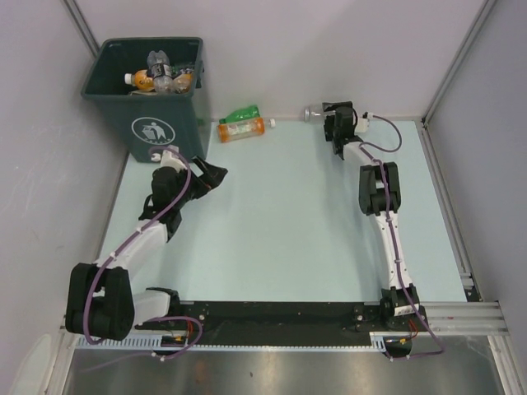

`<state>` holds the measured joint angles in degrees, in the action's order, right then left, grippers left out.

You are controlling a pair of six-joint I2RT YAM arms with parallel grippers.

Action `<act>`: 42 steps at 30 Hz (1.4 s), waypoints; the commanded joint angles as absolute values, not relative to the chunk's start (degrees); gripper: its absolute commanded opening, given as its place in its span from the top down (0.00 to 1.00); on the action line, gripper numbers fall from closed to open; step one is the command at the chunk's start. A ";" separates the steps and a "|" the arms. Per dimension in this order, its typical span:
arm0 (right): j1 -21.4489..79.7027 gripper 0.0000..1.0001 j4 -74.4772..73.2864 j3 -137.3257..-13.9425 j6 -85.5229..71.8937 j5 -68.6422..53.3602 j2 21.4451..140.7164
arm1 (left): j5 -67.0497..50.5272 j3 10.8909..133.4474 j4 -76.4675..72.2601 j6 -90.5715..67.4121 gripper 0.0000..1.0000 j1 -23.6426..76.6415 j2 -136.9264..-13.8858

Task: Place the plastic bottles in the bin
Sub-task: Pick up the plastic bottle from the corner of the board.

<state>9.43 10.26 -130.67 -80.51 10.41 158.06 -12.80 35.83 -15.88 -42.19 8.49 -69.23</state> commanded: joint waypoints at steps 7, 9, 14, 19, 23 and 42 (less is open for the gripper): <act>7.91 0.03 11.42 -141.67 -83.58 11.78 167.52 | -10.55 38.23 -18.90 -42.19 0.00 9.40 -72.07; 7.82 0.09 11.86 -141.94 -83.06 11.52 168.31 | -10.55 38.32 -18.72 -42.10 0.00 9.40 -72.33; 7.82 0.27 11.95 -141.94 -80.87 11.08 168.22 | -10.63 38.32 -18.55 -41.84 0.00 9.40 -72.60; 7.91 0.62 13.88 -139.32 -79.63 10.11 166.03 | -10.55 38.32 -17.84 -41.48 0.00 9.49 -72.69; 7.91 0.81 20.80 -131.94 -79.10 9.32 161.47 | -10.63 38.41 -17.14 -40.87 0.00 9.40 -72.33; 10.46 1.00 18.92 -85.36 -60.13 -2.19 112.97 | -17.74 34.20 -13.18 -38.58 0.00 9.84 -61.71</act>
<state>9.80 22.28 -91.22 -68.58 2.92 127.00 -13.65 36.38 -11.29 -39.48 9.39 -65.17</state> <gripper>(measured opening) 0.638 0.996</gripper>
